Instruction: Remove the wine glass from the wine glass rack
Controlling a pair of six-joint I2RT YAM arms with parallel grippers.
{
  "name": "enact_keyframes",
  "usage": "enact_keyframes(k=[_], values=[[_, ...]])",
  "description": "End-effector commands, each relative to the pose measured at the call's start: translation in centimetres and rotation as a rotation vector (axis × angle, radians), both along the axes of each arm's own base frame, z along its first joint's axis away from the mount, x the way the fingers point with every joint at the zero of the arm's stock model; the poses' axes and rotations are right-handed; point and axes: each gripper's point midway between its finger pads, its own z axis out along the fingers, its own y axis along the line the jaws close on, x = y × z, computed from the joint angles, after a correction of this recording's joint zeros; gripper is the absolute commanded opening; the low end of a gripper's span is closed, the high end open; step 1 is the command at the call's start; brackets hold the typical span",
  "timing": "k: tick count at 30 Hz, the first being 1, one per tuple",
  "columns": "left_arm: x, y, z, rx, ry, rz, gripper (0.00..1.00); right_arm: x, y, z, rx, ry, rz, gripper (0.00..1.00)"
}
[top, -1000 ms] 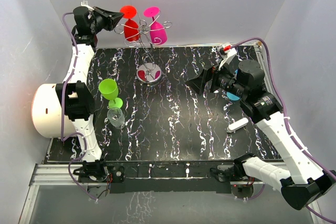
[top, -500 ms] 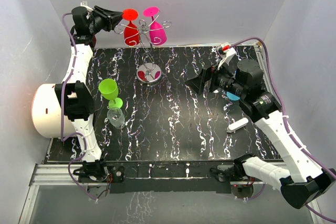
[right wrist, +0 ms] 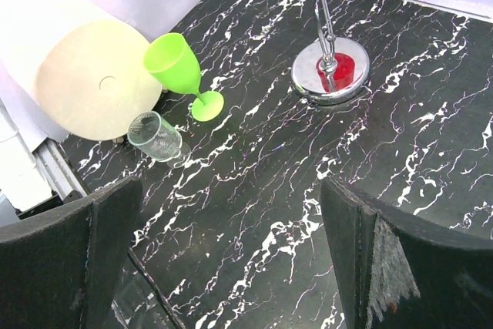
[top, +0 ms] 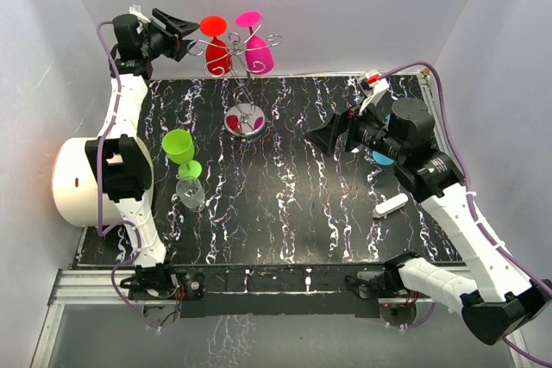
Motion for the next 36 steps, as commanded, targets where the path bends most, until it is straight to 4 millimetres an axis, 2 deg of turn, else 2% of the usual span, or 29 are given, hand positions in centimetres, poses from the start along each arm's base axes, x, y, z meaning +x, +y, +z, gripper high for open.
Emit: enact_keyframes(k=[1,6,16,21,26,30,36], values=[[-3.8,-0.1,4.8,0.087,-0.103,-0.035,0.61,-0.5,0.1,2.3,0.043,-0.078,0.012,0.98],[-5.7,-0.6,4.5,0.098,-0.100,-0.074,0.60,-0.6,0.2,2.2,0.048,-0.074,0.018,0.98],[-7.9,-0.6,4.3,0.102,-0.085,-0.060,0.38,-0.8,0.5,2.3,0.065,-0.070,0.036,0.98],[-8.4,-0.3,3.8,0.091,-0.062,-0.033,0.33,-0.9,0.6,2.4,0.074,-0.066,0.041,0.98],[-9.1,-0.1,2.9,0.028,-0.036,0.011,0.20,-0.9,0.6,2.2,0.077,-0.059,0.041,0.98],[-9.8,-0.2,3.0,-0.041,-0.042,0.042,0.11,-0.8,0.8,2.2,0.083,-0.055,0.046,0.98],[-10.6,-0.7,3.0,-0.146,-0.035,0.076,0.04,-0.7,0.9,2.1,0.090,-0.044,0.046,0.98]])
